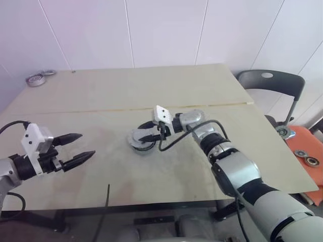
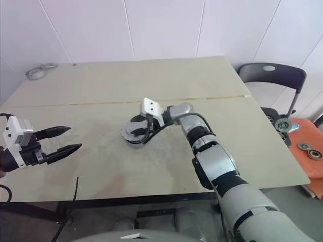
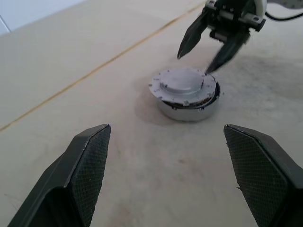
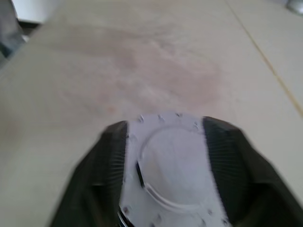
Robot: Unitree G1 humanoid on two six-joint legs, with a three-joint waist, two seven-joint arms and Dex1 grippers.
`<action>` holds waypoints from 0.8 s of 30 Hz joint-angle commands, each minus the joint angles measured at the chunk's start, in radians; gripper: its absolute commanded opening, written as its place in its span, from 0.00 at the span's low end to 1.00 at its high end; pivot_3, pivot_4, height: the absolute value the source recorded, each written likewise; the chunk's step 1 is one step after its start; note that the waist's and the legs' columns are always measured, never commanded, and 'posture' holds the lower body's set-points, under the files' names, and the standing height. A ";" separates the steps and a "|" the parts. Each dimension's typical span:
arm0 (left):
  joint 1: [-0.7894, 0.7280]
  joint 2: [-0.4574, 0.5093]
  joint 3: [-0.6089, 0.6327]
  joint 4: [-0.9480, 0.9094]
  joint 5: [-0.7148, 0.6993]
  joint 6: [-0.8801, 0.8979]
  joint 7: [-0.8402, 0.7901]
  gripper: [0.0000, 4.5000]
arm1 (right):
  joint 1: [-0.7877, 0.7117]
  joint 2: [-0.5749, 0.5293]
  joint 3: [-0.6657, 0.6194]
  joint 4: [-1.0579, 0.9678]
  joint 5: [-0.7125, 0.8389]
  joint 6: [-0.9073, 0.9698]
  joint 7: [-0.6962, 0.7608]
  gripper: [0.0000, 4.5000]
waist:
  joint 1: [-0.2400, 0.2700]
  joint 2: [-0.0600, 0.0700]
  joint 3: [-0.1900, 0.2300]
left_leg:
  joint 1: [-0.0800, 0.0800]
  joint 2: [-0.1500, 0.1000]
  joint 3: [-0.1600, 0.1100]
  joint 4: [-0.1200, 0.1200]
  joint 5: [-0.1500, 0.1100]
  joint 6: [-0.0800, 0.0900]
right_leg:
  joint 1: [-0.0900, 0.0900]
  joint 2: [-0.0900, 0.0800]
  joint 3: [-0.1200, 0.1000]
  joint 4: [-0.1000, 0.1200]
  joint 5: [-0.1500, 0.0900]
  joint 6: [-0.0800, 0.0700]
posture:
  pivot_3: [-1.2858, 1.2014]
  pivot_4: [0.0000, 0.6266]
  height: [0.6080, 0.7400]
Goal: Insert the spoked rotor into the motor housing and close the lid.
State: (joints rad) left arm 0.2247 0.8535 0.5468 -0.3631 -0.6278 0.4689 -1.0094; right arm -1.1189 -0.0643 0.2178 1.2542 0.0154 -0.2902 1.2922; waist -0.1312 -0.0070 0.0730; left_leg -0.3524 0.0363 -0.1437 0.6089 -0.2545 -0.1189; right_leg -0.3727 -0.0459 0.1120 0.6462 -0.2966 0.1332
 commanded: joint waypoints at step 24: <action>0.100 -0.014 0.109 -0.160 -0.027 0.032 0.095 0.90 | -0.026 0.062 -0.009 0.042 -0.168 -0.120 -0.169 0.66 | 0.000 0.001 0.001 | -0.001 0.000 0.000 0.002 0.000 0.000 | 0.000 0.000 0.000 0.001 -0.001 -0.002 | 0.52 0.00 1.00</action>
State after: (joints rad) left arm 0.3245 0.8197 0.6488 -0.5065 -0.6741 0.5288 -0.9107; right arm -1.1119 0.0031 0.2112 1.3210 -0.1522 -0.3774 1.0955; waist -0.1307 -0.0061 0.0736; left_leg -0.3532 0.0362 -0.1439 0.6112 -0.2545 -0.1189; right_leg -0.3727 -0.0457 0.1121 0.6468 -0.2977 0.1313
